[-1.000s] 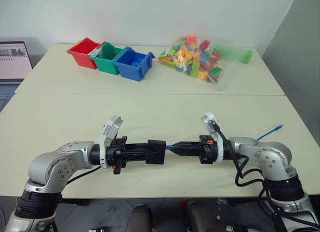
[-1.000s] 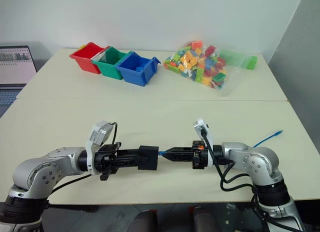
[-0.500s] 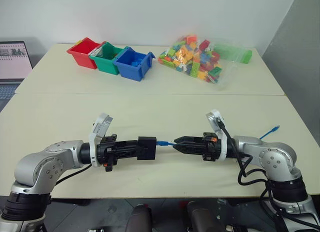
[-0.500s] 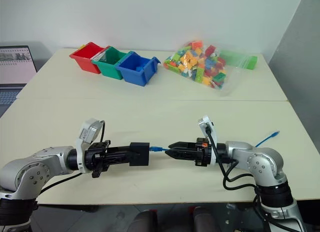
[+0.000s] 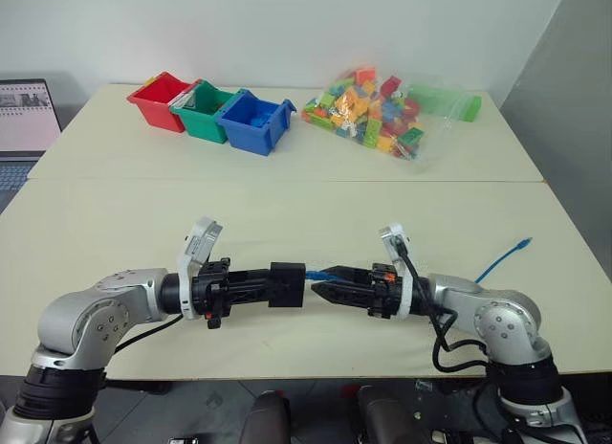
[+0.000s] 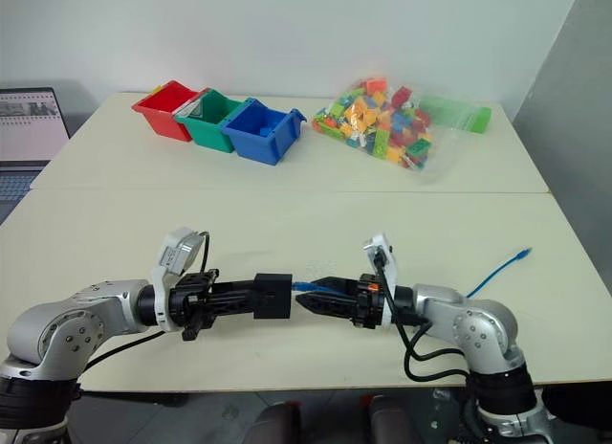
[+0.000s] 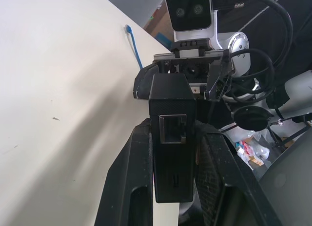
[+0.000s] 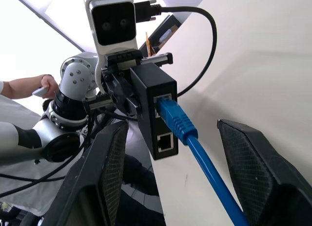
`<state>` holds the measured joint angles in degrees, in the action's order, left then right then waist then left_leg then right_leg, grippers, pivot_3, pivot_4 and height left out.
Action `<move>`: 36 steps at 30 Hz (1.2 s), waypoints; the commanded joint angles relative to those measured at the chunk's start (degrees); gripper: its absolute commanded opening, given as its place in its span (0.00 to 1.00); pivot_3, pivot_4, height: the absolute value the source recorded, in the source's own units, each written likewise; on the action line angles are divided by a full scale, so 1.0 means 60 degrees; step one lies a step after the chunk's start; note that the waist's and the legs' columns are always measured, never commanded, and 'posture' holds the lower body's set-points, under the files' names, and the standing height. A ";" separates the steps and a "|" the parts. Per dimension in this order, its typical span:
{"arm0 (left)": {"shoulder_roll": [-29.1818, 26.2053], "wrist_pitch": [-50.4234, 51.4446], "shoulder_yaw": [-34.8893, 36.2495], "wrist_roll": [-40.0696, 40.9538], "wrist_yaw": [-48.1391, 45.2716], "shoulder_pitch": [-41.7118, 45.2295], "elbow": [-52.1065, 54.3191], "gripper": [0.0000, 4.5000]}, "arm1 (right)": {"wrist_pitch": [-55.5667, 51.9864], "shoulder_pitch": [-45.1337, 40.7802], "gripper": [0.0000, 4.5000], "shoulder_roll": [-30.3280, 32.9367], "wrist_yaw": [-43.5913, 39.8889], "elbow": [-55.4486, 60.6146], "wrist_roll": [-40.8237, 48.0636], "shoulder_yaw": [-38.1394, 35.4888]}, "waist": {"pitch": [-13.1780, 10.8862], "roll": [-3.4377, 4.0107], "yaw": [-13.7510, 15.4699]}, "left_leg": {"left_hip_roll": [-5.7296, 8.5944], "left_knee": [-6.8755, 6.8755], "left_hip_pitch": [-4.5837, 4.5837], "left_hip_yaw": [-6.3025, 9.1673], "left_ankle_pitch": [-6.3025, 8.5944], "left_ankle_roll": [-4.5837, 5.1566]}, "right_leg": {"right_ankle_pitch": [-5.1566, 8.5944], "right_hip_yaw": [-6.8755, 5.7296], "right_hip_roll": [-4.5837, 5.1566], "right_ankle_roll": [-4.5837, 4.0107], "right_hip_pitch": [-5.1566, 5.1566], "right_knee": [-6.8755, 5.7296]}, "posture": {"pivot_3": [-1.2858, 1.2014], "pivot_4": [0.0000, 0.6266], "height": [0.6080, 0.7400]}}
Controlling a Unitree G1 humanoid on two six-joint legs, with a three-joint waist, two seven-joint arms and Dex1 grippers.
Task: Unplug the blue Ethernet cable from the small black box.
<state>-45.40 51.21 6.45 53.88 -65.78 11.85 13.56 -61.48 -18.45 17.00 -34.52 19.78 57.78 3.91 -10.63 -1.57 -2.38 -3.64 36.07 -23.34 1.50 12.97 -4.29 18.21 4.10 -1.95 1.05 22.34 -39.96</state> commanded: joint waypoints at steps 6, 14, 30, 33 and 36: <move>0.0036 0.0013 0.0040 0.0098 -0.0106 0.0148 0.0129 0.17 | 0.0076 -0.0046 0.68 -0.0213 0.0160 0.0270 0.0212 -0.0063 | 0.0000 0.0000 -0.0001 | -0.0001 0.0000 0.0001 0.0001 0.0000 0.0000 | 0.0000 -0.0001 0.0000 0.0000 0.0000 0.0000 | 0.52 0.24 1.00; 0.0056 -0.0005 0.0017 0.0077 -0.0124 0.0119 0.0144 0.17 | 0.0073 -0.0052 0.58 -0.0181 0.0153 0.0250 0.0172 -0.0065 | 0.0000 0.0000 -0.0001 | -0.0001 0.0000 0.0001 0.0001 0.0000 0.0000 | 0.0000 -0.0001 0.0000 0.0000 0.0000 0.0000 | 0.52 0.24 1.00; 0.0114 -0.0046 -0.0100 0.0030 -0.0212 0.0042 0.0194 0.17 | -0.0069 -0.0192 0.02 0.0056 -0.0015 0.0309 0.0250 0.0015 | 0.0000 0.0000 -0.0002 | -0.0001 0.0000 0.0001 0.0001 0.0000 0.0000 | 0.0000 -0.0001 0.0000 0.0000 0.0000 0.0000 | 0.52 0.24 1.00; 0.0157 -0.0031 -0.0112 0.0033 -0.0184 0.0048 0.0225 0.17 | -0.0095 -0.0222 0.02 0.0066 -0.0019 0.0343 0.0286 0.0025 | 0.0000 0.0000 -0.0001 | -0.0001 0.0000 0.0000 0.0001 0.0000 0.0000 | 0.0000 -0.0001 0.0000 0.0000 0.0000 0.0000 | 0.52 0.24 1.00; 0.0180 -0.0027 -0.0128 0.0028 -0.0174 0.0048 0.0227 0.17 | -0.0099 -0.0269 0.02 0.0042 0.0002 0.0342 0.0289 0.0049 | 0.0000 0.0000 -0.0001 | -0.0001 0.0000 0.0000 0.0001 0.0000 0.0000 | 0.0000 0.0000 0.0000 0.0000 0.0000 0.0000 | 0.52 0.24 1.00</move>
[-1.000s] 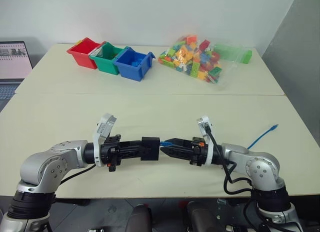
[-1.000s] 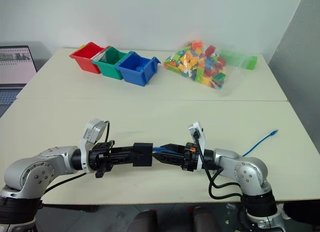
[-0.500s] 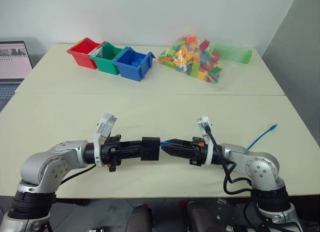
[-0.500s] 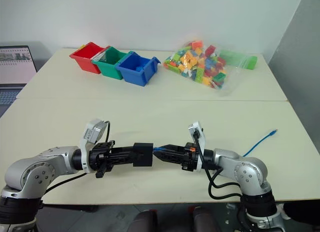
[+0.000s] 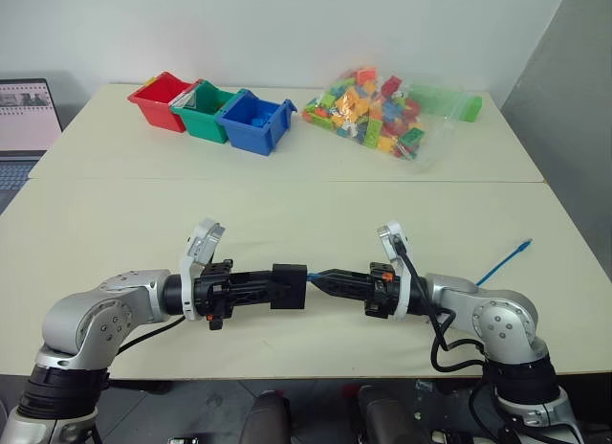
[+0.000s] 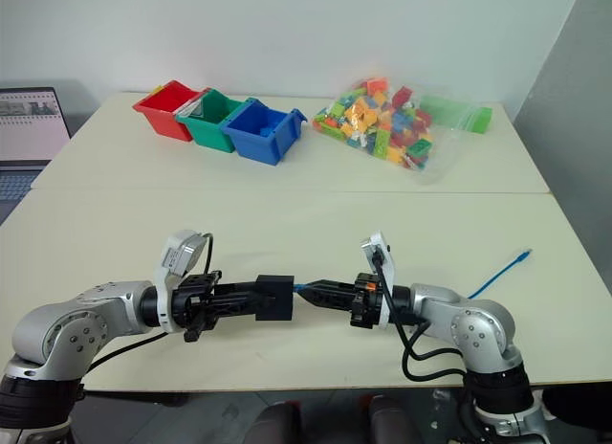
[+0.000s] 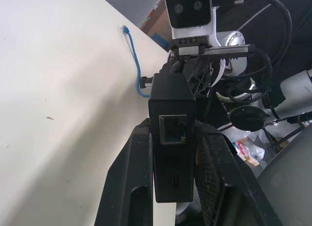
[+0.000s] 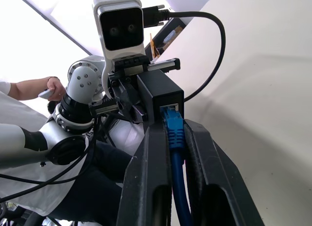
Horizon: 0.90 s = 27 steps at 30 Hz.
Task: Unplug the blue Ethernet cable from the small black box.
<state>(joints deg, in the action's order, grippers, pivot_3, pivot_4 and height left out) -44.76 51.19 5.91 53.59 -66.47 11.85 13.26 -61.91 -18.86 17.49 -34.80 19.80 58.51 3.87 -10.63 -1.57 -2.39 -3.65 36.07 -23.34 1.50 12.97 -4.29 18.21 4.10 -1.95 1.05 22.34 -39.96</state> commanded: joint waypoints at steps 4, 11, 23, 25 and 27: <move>-0.0010 -0.0036 0.0122 0.0007 -0.0008 -0.0007 0.0066 0.17 | -0.0037 -0.0165 0.02 0.0308 -0.0104 0.0178 -0.0020 -0.0033 | 0.0000 0.0000 0.0000 | 0.0000 0.0000 0.0000 0.0000 0.0000 0.0000 | 0.0000 -0.0001 0.0000 0.0000 0.0000 0.0000 | 0.52 0.24 1.00; -0.0041 0.0063 0.0519 0.0069 0.0296 0.0106 -0.0512 0.17 | -0.0102 -0.0035 0.01 0.0835 -0.0169 0.0184 0.0156 -0.0412 | 0.0000 0.0000 0.0001 | 0.0000 0.0000 0.0000 0.0000 0.0000 0.0000 | 0.0000 -0.0001 0.0000 0.0000 0.0000 -0.0001 | 0.52 0.24 1.00; -0.0111 0.0201 0.0362 0.0238 0.0234 0.0071 -0.0229 0.17 | 0.0039 -0.0022 0.09 0.0989 -0.0230 0.0463 0.0600 -0.0468 | 0.0000 0.0000 0.0002 | 0.0001 0.0000 0.0000 0.0000 0.0000 0.0000 | 0.0000 -0.0001 0.0000 0.0000 0.0000 0.0000 | 0.52 0.24 1.00; -0.0114 0.0219 0.0237 0.0249 0.0163 0.0044 -0.0087 0.17 | 0.0021 -0.0049 0.09 0.0915 -0.0275 0.0573 0.0787 -0.0425 | 0.0000 0.0000 0.0002 | 0.0000 0.0000 0.0000 0.0000 0.0000 0.0000 | 0.0000 -0.0001 0.0000 0.0000 0.0000 0.0000 | 0.52 0.24 1.00; -0.0101 0.0236 0.0214 0.0262 0.0159 0.0050 -0.0070 0.17 | 0.0046 -0.0061 0.16 0.0877 -0.0202 0.0636 0.0763 -0.0337 | 0.0000 0.0000 0.0003 | 0.0000 0.0000 0.0000 0.0001 0.0000 0.0000 | 0.0000 -0.0001 0.0000 0.0000 0.0000 0.0000 | 0.52 0.24 1.00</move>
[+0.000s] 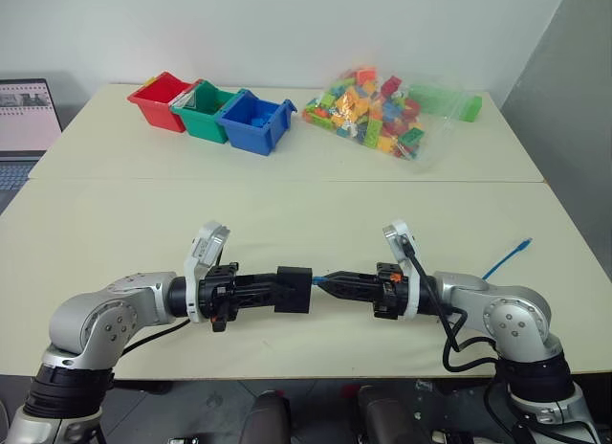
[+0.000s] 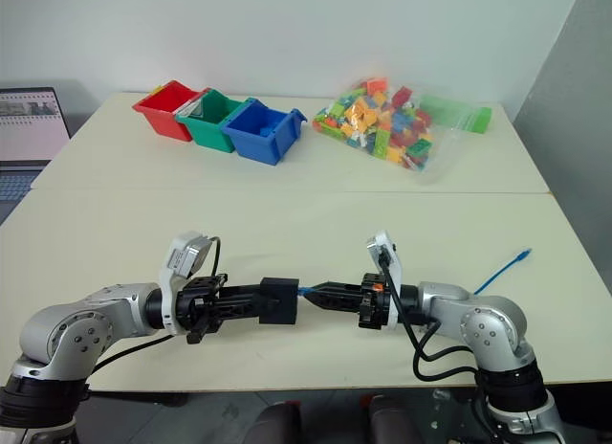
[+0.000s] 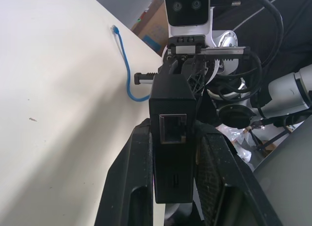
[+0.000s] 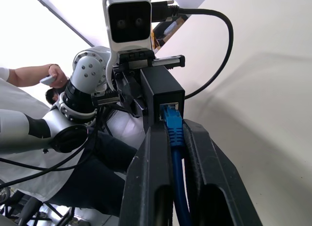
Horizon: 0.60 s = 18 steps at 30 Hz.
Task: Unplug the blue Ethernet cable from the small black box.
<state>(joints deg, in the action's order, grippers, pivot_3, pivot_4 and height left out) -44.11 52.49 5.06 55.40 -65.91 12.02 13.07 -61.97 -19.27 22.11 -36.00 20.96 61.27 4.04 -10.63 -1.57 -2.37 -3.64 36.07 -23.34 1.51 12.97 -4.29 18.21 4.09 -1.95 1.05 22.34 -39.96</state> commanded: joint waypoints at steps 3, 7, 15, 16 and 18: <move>-0.0188 0.0017 0.0287 -0.0039 0.0038 0.0026 0.0022 0.17 | 0.0087 -0.0005 0.16 -0.0004 0.0129 0.0494 0.0260 -0.0227 | 0.0000 0.0000 0.0000 | 0.0000 0.0000 0.0000 0.0000 0.0000 0.0000 | 0.0000 0.0000 0.0000 0.0000 0.0000 0.0000 | 0.52 0.24 1.00; -0.0159 0.0023 0.0242 -0.0019 0.0030 0.0038 0.0079 0.17 | 0.0073 -0.0014 0.16 -0.0127 0.0286 0.0477 0.0215 -0.0100 | 0.0000 0.0000 0.0001 | 0.0000 0.0000 0.0000 -0.0001 0.0000 0.0000 | 0.0000 0.0001 0.0000 0.0000 0.0000 0.0000 | 0.52 0.24 1.00; -0.0141 0.0010 0.0201 -0.0035 -0.0009 0.0064 0.0098 0.17 | 0.0215 0.0073 0.16 -0.0353 0.0392 0.0481 0.0305 -0.0161 | 0.0000 0.0000 -0.0001 | 0.0000 0.0000 0.0000 0.0000 0.0000 0.0000 | 0.0000 0.0000 0.0000 0.0000 0.0000 0.0000 | 0.52 0.24 1.00; -0.0141 0.0014 0.0199 -0.0030 -0.0012 0.0055 0.0119 0.17 | 0.0265 0.0104 0.16 -0.0395 0.0428 0.0484 0.0295 -0.0189 | 0.0000 0.0000 0.0000 | 0.0000 0.0000 0.0000 0.0000 0.0000 0.0000 | 0.0000 0.0001 0.0000 0.0000 0.0000 0.0000 | 0.52 0.24 1.00; -0.0129 0.0006 0.0172 -0.0040 -0.0030 0.0046 0.0147 0.17 | 0.0298 0.0086 0.16 -0.0426 0.0387 0.0565 0.0242 -0.0100 | 0.0000 0.0000 -0.0001 | 0.0000 0.0000 0.0000 0.0000 0.0000 0.0000 | 0.0000 0.0001 0.0000 0.0000 0.0000 0.0000 | 0.52 0.24 1.00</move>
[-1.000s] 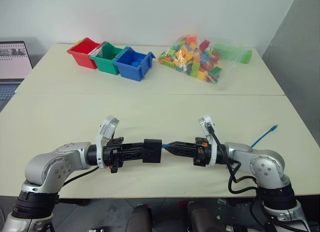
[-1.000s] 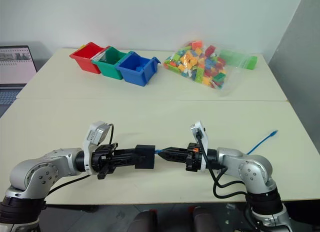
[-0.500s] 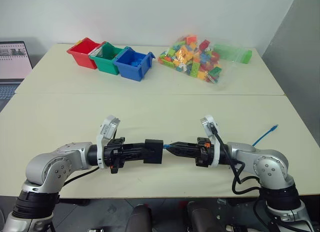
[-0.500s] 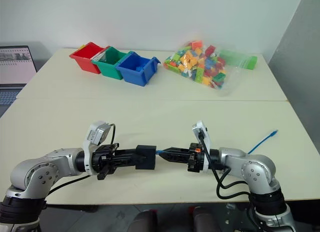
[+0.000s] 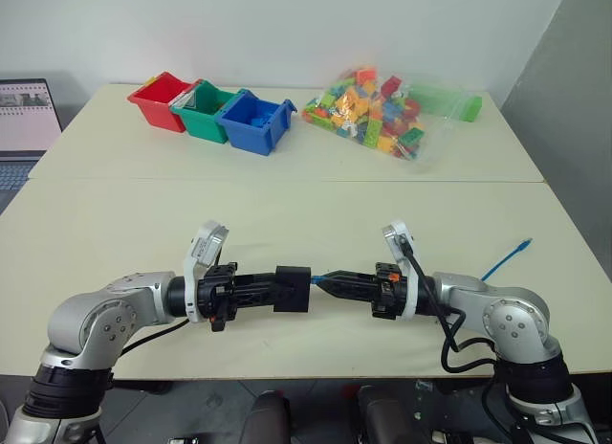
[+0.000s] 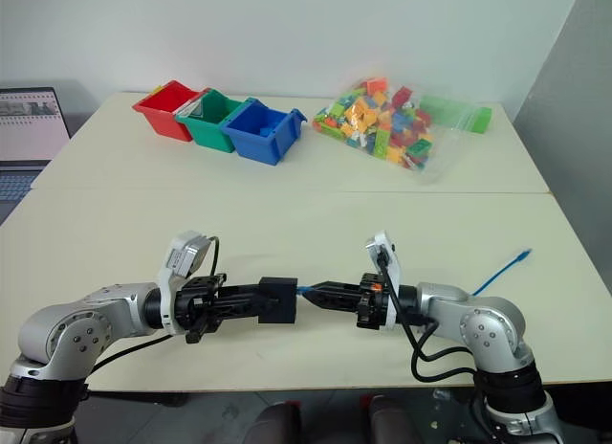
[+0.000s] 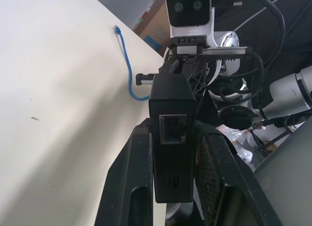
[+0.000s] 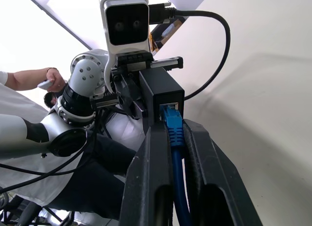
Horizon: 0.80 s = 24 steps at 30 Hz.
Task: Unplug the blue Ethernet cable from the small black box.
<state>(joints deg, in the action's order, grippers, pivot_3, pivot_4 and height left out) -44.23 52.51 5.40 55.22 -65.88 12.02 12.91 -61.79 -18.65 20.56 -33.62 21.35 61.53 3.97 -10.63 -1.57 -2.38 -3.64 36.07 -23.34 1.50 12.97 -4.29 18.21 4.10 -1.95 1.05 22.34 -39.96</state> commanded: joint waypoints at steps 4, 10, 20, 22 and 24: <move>-0.0074 -0.0013 0.0069 -0.0030 -0.0058 0.0065 0.0200 0.17 | 0.0329 -0.0090 0.16 -0.0013 -0.0323 0.0824 -0.0018 0.0223 | 0.0000 0.0000 -0.0001 | 0.0000 0.0000 0.0000 0.0000 0.0000 0.0000 | 0.0000 -0.0001 0.0000 0.0000 0.0000 0.0000 | 0.52 0.24 1.00; -0.0058 -0.0041 0.0001 -0.0094 -0.0141 0.0057 0.0242 0.17 | 0.0583 -0.0144 0.17 -0.0168 -0.0196 0.0578 -0.0369 0.0276 | 0.0000 0.0000 0.0001 | 0.0000 0.0000 0.0000 0.0001 0.0000 0.0000 | 0.0000 -0.0001 0.0000 0.0000 0.0000 0.0000 | 0.52 0.24 1.00; -0.0007 -0.0069 -0.0026 -0.0219 -0.0251 0.0093 0.0246 0.17 | 0.0985 -0.0195 0.25 0.0307 -0.1005 0.0877 -0.1180 0.0933 | 0.0000 0.0000 0.0002 | 0.0000 0.0001 0.0001 0.0000 0.0000 0.0000 | 0.0000 -0.0001 0.0000 0.0000 0.0000 0.0000 | 0.52 0.24 1.00; 0.0000 -0.0075 -0.0026 -0.0222 -0.0255 0.0090 0.0244 0.17 | 0.0779 -0.0195 0.25 0.0308 -0.0985 0.0817 -0.1005 0.0885 | 0.0000 0.0000 0.0002 | 0.0000 0.0000 0.0001 0.0001 0.0000 0.0000 | 0.0000 -0.0001 0.0000 0.0000 0.0000 0.0000 | 0.52 0.24 1.00; 0.0003 -0.0084 -0.0038 -0.0225 -0.0258 0.0088 0.0241 0.17 | 0.0509 -0.0187 0.25 0.0259 -0.0940 0.0746 -0.0716 0.0785 | 0.0000 0.0000 0.0003 | -0.0001 0.0000 0.0001 0.0001 0.0000 0.0000 | 0.0000 -0.0001 0.0000 0.0000 0.0000 0.0000 | 0.52 0.24 1.00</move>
<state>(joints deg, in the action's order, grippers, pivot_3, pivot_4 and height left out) -44.22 52.39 4.76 53.68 -67.13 11.96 12.98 -57.13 -18.94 22.70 -38.30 23.59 53.27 9.07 -10.63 -1.57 -2.36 -3.65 36.07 -23.34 1.51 12.97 -4.29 18.21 4.09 -1.95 1.05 22.34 -39.96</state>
